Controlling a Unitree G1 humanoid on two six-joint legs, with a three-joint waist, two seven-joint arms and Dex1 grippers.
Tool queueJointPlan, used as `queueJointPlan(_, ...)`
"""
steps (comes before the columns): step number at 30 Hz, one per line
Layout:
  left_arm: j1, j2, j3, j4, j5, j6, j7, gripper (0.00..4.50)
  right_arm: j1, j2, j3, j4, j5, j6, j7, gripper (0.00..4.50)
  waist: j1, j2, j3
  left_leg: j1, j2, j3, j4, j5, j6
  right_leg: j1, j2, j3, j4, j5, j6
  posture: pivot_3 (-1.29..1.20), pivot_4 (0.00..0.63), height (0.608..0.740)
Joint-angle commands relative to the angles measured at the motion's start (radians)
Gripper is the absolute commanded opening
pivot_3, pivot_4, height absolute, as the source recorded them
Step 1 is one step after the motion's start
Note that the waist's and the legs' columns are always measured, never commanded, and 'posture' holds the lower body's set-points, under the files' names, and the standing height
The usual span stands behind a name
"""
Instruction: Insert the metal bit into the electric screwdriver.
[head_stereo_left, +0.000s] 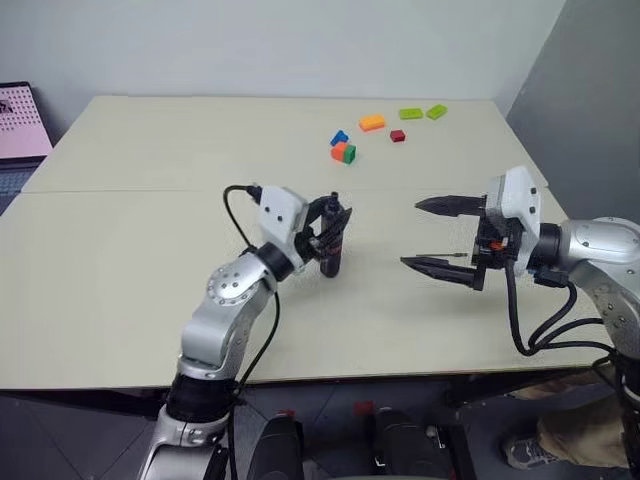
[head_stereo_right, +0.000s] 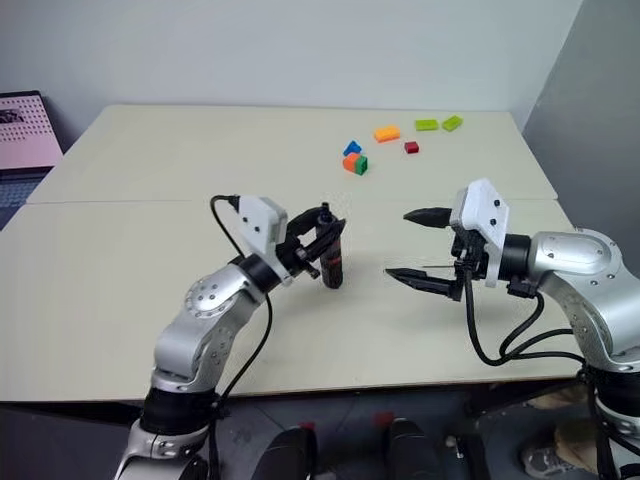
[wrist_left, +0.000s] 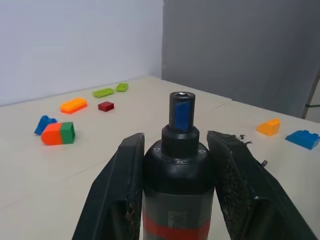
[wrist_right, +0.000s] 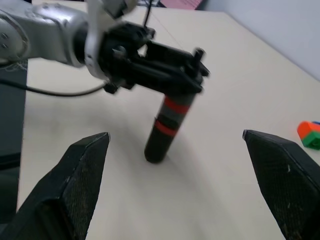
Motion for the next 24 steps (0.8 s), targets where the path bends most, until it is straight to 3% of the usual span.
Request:
queueJointPlan(1,0.031,0.022,0.010,-0.028,0.023,0.006,0.013,1.61,-0.038,-0.043,0.036,0.083,-0.078,-0.070,0.054,4.50,0.000,0.000,0.000,0.000,0.000,0.000,0.000,0.000,0.000,0.000,0.000,0.000,0.000,0.000,0.000,0.00,0.150,0.740)
queueJointPlan(6,0.041,0.018,-0.008,-0.032,0.037,-0.007,0.028,1.61,-0.152,-0.109,0.198,0.341,-0.251,-0.147,0.190,4.50,-0.002,0.000,0.000,0.004,0.000,0.005,0.000,0.001,0.001,0.001,0.000,0.005,0.000,-0.001,-0.004,0.00,0.150,0.740)
queueJointPlan(10,0.051,0.015,-0.021,-0.037,0.048,-0.016,0.036,1.61,-0.294,-0.088,0.347,0.616,-0.418,-0.269,0.301,4.50,-0.008,0.000,0.000,0.006,0.000,0.007,-0.001,0.001,0.001,0.001,0.001,0.008,0.000,-0.001,-0.005,0.00,0.150,0.740)
queueJointPlan(15,0.067,0.010,-0.027,-0.046,0.065,-0.027,0.050,1.60,-0.546,0.065,0.509,1.103,-0.614,-0.442,0.400,4.50,-0.025,0.001,0.000,0.007,0.000,0.009,-0.003,0.001,0.001,0.001,0.001,0.010,0.000,0.002,0.000,0.00,0.150,0.740)
queueJointPlan(22,0.089,0.007,-0.029,-0.068,0.077,-0.027,0.073,1.60,-0.731,0.241,0.566,1.559,-0.780,-0.588,0.366,4.50,-0.025,0.001,0.000,0.006,0.001,0.010,-0.004,0.000,0.001,0.000,0.001,0.009,0.000,0.005,-0.004,0.00,0.150,0.740)
queueJointPlan(24,0.096,0.009,-0.030,-0.077,0.079,-0.027,0.078,1.60,-0.754,0.267,0.564,1.623,-0.810,-0.599,0.355,4.11,-0.025,0.001,0.000,0.006,0.000,0.010,-0.004,0.000,0.001,0.000,0.000,0.009,0.000,0.005,-0.004,0.00,0.150,0.740)
